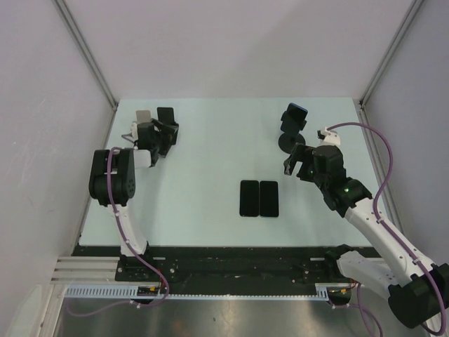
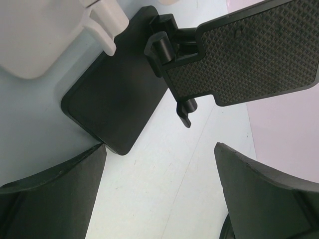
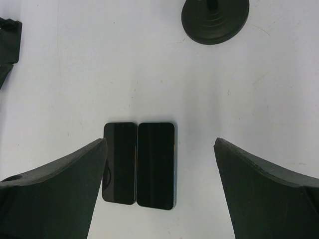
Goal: Remove the phone from the phone stand
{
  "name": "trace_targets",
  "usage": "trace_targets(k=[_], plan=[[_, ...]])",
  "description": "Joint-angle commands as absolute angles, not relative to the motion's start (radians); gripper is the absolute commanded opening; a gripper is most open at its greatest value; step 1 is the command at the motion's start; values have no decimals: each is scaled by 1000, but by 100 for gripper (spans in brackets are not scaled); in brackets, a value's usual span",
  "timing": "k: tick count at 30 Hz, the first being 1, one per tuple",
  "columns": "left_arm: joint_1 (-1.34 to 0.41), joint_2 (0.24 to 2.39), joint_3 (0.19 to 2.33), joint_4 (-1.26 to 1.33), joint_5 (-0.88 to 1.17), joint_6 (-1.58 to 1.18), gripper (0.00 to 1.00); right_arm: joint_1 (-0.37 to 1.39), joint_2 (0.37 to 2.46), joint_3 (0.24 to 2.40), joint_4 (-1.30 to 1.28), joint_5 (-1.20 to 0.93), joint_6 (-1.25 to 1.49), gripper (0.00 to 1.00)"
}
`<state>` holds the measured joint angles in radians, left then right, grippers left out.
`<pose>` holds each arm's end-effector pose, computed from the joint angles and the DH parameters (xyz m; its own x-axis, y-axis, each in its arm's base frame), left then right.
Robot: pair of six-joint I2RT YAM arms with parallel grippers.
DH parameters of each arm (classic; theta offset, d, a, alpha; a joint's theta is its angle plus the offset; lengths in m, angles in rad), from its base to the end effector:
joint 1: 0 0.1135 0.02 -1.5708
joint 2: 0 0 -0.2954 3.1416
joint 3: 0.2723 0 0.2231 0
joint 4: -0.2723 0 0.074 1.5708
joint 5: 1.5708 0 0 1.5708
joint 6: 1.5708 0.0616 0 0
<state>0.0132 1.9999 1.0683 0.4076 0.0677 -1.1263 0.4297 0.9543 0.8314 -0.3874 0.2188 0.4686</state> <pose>0.4365 0.0016 0.1777 -0.2561 -0.9042 -0.3417 -0.4322 0.4234 -0.7962 0.1754 0.0657 0.3222 -0.5021 0.2549 -0.8264 -0.0086 0.9541 0.2995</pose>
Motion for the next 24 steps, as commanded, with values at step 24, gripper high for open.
trace_targets(k=[24], plan=[[-320, 1392, 908, 45, 25, -548, 100, 267, 1178, 999, -146, 239, 379, 94]])
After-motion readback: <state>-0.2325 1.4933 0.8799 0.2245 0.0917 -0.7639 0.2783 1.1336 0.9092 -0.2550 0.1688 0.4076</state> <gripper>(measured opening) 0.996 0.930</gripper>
